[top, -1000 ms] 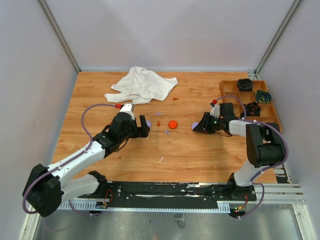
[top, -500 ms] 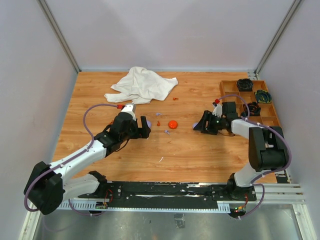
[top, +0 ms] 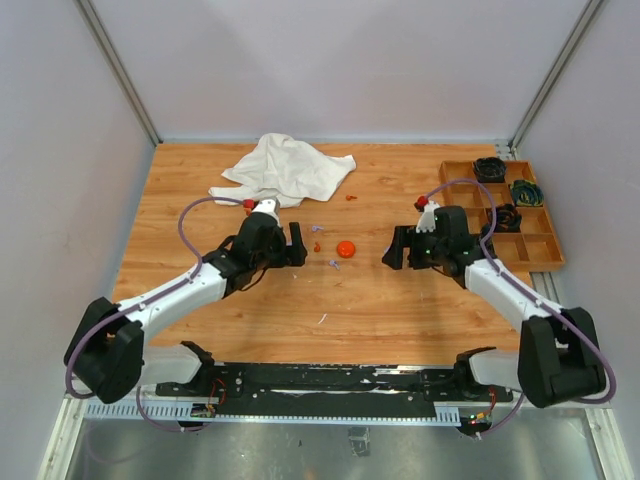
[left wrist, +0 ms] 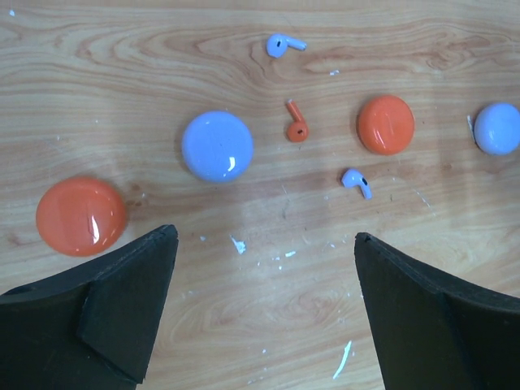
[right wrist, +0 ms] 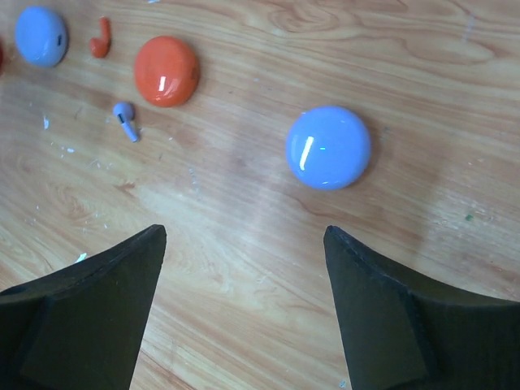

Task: Insert the wireless bluetooth earbuds into the charging case
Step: Place the charging case at the center of the board, then pick up the charging case at the center of the board.

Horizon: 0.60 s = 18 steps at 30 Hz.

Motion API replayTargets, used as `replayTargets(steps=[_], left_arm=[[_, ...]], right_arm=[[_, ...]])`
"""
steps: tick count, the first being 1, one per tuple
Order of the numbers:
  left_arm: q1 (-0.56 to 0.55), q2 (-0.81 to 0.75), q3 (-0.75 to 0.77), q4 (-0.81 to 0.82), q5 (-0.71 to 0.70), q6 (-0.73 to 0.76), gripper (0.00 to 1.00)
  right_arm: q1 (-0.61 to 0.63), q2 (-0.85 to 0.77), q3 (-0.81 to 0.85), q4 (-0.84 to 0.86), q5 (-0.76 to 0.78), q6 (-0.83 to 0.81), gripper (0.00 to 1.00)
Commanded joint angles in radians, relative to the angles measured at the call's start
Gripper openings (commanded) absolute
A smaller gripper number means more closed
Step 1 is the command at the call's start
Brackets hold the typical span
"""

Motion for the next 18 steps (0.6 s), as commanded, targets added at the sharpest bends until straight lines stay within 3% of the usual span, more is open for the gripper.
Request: replayTargets(steps=[1,12,14,18], left_arm=[[0.007,0.080,0.077,-0.007,-0.058,0.007,0.95],[0.029,0.325,0.223,-0.012,-0.106,0.034,0.88],[0.033,0.369,0.251,-0.018,-0.111,0.041,0.87],[0.041,0.436,0.282,-0.031,-0.100,0.036,0.83]], right_arm=[[0.088,-0.112,-0.070,0.084,0.123,-0.095,0.82],[0.109,-0.279,-0.219,0.287,0.100,-0.124,0.91],[0.110,-0.297,-0.222,0.295,0.095,-0.123,0.99],[0.110,-0.341,-0.239,0.302,0.104,-0.123,0.99]])
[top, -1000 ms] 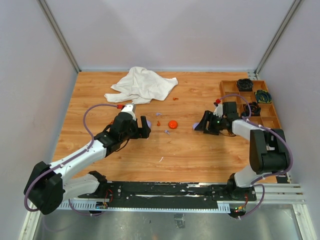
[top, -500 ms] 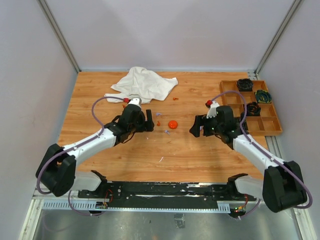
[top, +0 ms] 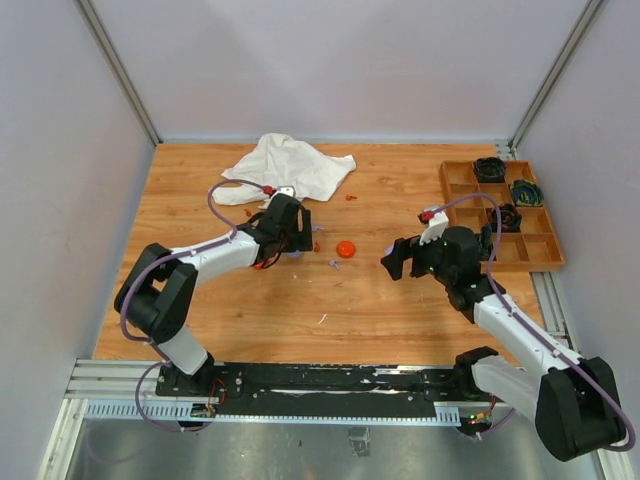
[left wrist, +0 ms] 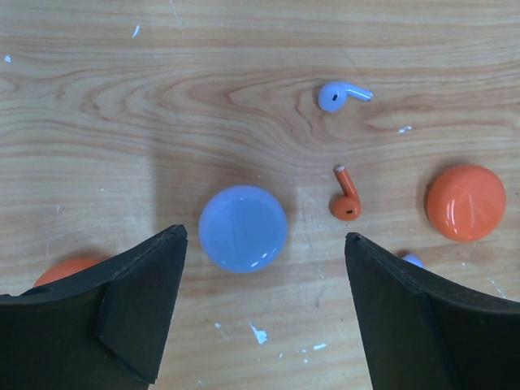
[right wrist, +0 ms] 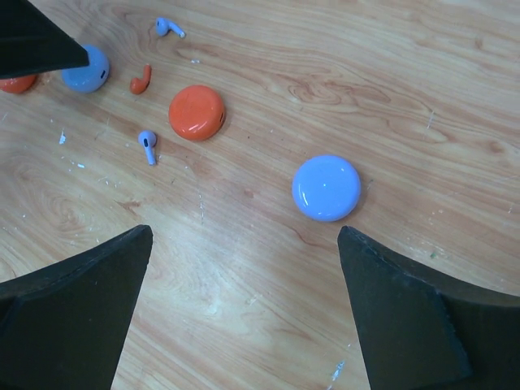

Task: Insert the wireless bluetooth earbuds into the charging case
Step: Pick up the charging case at the center of the board.

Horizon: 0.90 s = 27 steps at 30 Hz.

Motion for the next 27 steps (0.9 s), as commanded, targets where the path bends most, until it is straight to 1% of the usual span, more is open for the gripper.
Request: replayTargets(steps=[1,13,18,23,27], left_arm=[[0.014,0.058,0.041,-0.012,-0.017,0.008,0.83],[0.016,0.152,0.067,-0.030,-0.034,0.016,0.73],[0.017,0.180,0.074,-0.034,-0.036,0.022,0.65],[0.016,0.162,0.066,-0.040,-0.037,0.036,0.56],[0.014,0.116,0.038,-0.029,-0.022,0.062,0.52]], right_arm=[[0.013,-0.057,-0.024,0.059,0.014,-0.016,0.99],[0.014,-0.089,-0.026,0.058,-0.007,-0.006,0.99],[0.017,-0.079,-0.017,0.050,-0.035,-0.008,0.98],[0.033,-0.067,0.001,0.032,-0.045,-0.002,0.98],[0.040,-0.064,0.019,0.017,-0.083,0.010,0.99]])
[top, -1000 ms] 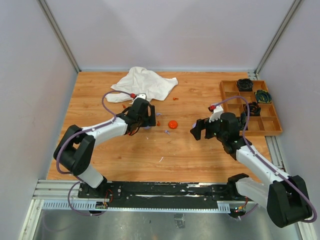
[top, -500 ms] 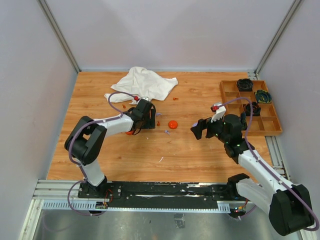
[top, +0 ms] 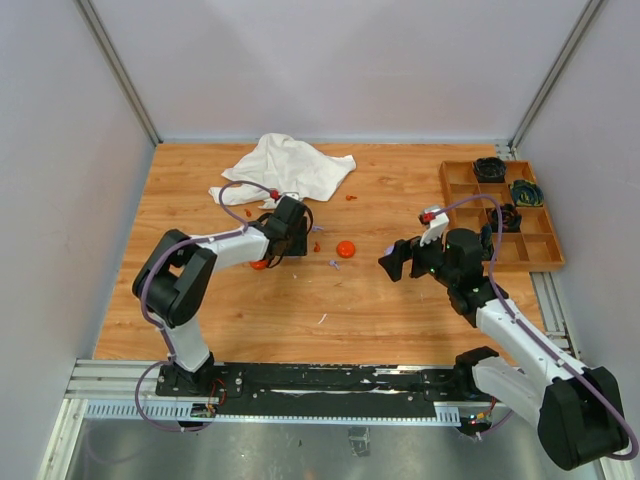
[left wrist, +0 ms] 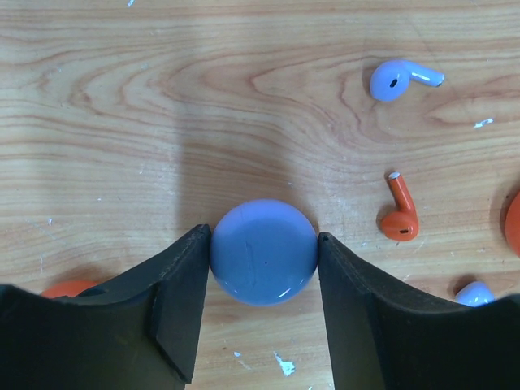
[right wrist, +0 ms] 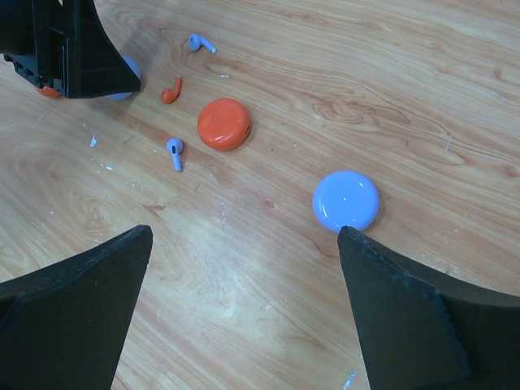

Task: Insert the wireless bluetooth earbuds into the charging case
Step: Pick up the charging case at the center of the board.

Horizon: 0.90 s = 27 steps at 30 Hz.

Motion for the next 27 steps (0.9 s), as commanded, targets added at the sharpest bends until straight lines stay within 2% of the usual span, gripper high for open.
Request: replayTargets(steps=[1,8,11,14,19,24,27], left_arm=[[0.001,-0.055,-0.031,0.006,0.005,0.044,0.51],[-0.085,-0.174,-0.075,0.035,-0.052,0.157,0.50],[-0.126,-0.234,-0.092,0.062,-0.062,0.210,0.50],[-0.159,-0.296,-0.114,0.106,-0.055,0.262,0.50],[-0.215,-0.404,-0.164,0.188,-0.028,0.370,0.50],[-0.279,-0.491,-0.195,0.259,0.011,0.498,0.50],[-0.320,-0.534,-0.221,0.312,0.034,0.578,0.50]], right_arm=[[0.032,0.003,0.044,-0.022,-0.054,0.012,0.99],[0.035,0.013,0.082,-0.028,-0.170,0.004,0.98],[0.034,0.021,0.131,-0.082,-0.231,-0.011,0.99],[0.034,0.012,0.144,-0.079,-0.273,0.000,0.99],[0.033,-0.034,0.159,-0.081,-0.258,0.051,0.99],[0.032,-0.054,0.144,0.005,-0.358,0.159,0.99],[0.033,-0.058,0.211,-0.089,-0.408,0.082,0.99]])
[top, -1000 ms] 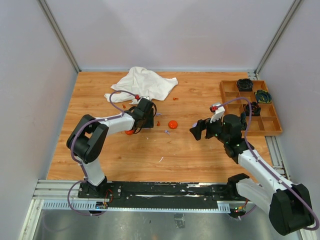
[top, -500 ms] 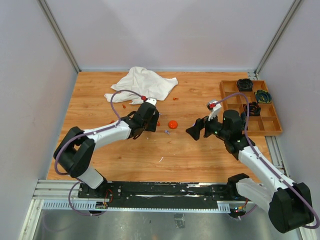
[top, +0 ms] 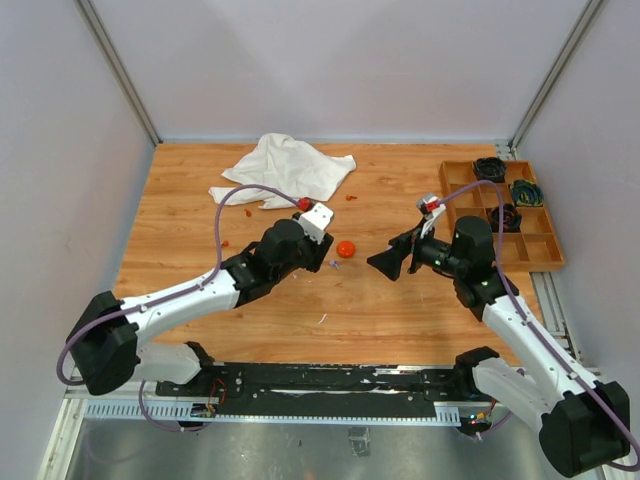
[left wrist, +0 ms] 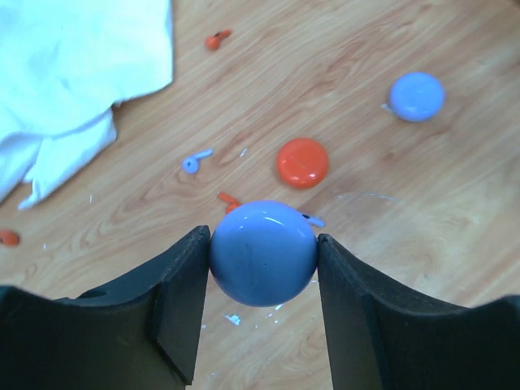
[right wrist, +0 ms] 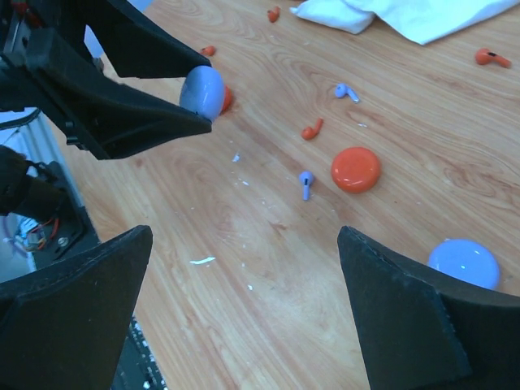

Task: Insert the wireless bluetooth earbuds into the charging case
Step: Pick up the charging case at the center of the board.

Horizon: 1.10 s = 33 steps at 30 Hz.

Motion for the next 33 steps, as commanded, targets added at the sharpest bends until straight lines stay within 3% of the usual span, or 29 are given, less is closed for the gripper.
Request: replayTargets(steps=[1,7,16,33], left_arm=[[-0.055,-0.071,-0.041,0.138,0.049,0.170,0.50],[-0.105,-0.154,-0.109,0.256,0.171,0.345,0.49],[-0.159,-0.233,-0.189,0.337,0.319,0.651,0.48],[-0.238,-0.239,-0.179,0.376,0.258,0.842,0.48]], right_arm=[[0.033,-0.017,0.108,-0.079,-0.097,-0.041,0.99],[0.047,0.006,0.114,-0.016,-0.146,-0.005,1.00],[0.156,0.075,0.139,0.047,-0.082,0.062,0.90],[0.255,0.128,0.147,0.105,-0.045,0.105,0.65]])
